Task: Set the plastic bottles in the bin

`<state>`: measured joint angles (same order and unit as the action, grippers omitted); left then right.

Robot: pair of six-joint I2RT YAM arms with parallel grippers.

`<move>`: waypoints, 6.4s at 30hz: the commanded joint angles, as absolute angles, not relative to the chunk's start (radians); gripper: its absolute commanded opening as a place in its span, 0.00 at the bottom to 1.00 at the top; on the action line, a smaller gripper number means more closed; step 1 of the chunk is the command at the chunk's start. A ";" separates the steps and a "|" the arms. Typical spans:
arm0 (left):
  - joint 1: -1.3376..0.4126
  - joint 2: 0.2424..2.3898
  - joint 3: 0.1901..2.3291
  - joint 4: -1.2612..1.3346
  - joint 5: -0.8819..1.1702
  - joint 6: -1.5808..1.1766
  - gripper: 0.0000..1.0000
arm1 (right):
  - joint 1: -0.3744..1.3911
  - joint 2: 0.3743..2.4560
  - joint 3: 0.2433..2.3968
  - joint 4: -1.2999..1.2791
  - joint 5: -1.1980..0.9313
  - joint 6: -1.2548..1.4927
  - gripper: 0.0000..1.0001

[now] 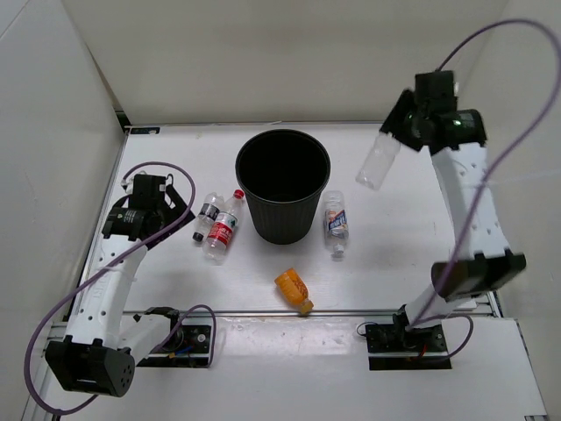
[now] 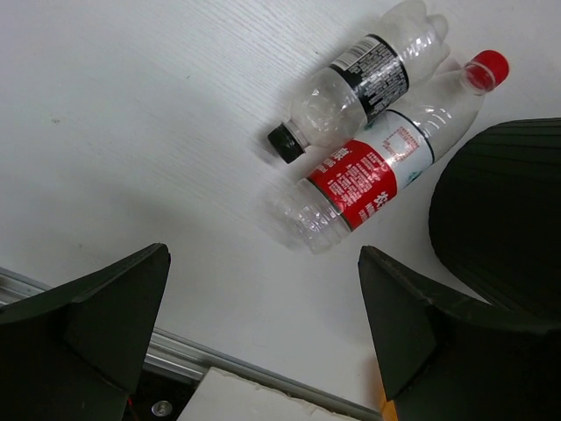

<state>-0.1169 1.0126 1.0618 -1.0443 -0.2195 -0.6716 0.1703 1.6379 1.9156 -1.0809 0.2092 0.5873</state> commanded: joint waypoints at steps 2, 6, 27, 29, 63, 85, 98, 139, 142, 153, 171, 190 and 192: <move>-0.121 1.022 1.019 -0.980 -0.218 -0.680 1.00 | 0.303 1.523 2.155 -0.941 0.164 0.542 0.41; -0.121 1.022 1.006 -0.951 -0.227 -0.698 1.00 | 0.443 1.633 2.279 -0.857 0.164 0.457 0.42; -0.121 1.092 1.023 -0.917 -0.176 -0.667 1.00 | 0.235 1.487 1.720 -0.881 0.165 0.667 1.00; -0.121 1.103 1.014 -0.917 -0.163 -0.667 1.00 | 0.183 1.486 1.544 -0.848 0.071 0.667 1.00; -0.121 1.315 1.148 -0.925 -0.098 -0.704 1.00 | 0.218 1.662 1.550 -0.982 -0.021 0.699 0.42; -0.193 1.399 1.109 -0.701 -0.084 -0.583 1.00 | 0.629 1.810 2.473 -1.123 0.058 0.434 1.00; -0.193 1.633 1.213 -0.638 -0.107 -0.367 1.00 | 0.658 1.594 2.201 -1.078 0.005 0.403 1.00; -0.107 1.629 1.439 -0.672 -0.135 -0.523 1.00 | 0.621 1.557 2.086 -1.078 -0.020 0.393 1.00; -0.098 1.716 1.460 -0.672 -0.115 -0.532 1.00 | 0.611 1.548 2.076 -1.078 -0.020 0.393 1.00; -0.078 1.914 1.370 -0.627 0.021 -0.563 0.94 | 0.583 1.529 2.028 -1.088 -0.020 0.383 1.00; -0.124 1.485 1.687 -0.790 -0.016 -0.644 0.46 | 0.565 1.557 1.973 -1.069 -0.049 0.442 1.00; -0.522 1.550 1.928 -0.707 -0.062 -0.457 1.00 | 0.367 1.427 1.776 -0.953 -0.020 0.545 1.00; -0.500 1.458 1.866 -0.707 -0.174 -0.482 1.00 | 0.339 1.408 1.752 -0.942 -0.034 0.545 1.00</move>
<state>-0.5270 1.6608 1.8721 -0.7136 0.0231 -0.4782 0.3622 1.4574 1.7737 -0.9901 -0.0219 0.5346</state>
